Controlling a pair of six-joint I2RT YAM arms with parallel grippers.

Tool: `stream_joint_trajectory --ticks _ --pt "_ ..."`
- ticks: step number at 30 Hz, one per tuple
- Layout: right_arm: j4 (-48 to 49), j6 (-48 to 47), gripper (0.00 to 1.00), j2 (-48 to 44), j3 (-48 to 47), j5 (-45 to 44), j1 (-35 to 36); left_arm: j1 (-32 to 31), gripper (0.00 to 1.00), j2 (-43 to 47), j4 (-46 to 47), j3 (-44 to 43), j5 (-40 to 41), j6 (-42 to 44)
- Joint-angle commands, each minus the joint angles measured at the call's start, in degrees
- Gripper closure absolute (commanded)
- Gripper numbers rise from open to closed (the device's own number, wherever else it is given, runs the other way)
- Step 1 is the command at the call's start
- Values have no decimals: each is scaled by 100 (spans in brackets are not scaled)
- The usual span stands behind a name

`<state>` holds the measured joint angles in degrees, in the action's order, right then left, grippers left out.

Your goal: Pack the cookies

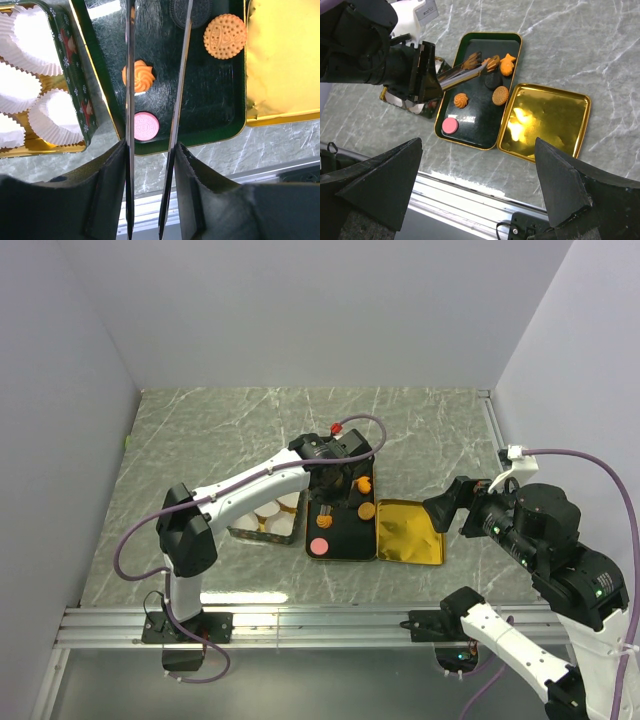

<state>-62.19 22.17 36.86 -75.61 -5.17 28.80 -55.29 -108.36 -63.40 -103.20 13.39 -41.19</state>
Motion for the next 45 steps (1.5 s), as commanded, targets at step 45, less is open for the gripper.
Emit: stream_joint_trajectory --ticks 45 --pt "348 50 0 -82 451 341 240 132 71 3777 -200 2488 1034 -987"
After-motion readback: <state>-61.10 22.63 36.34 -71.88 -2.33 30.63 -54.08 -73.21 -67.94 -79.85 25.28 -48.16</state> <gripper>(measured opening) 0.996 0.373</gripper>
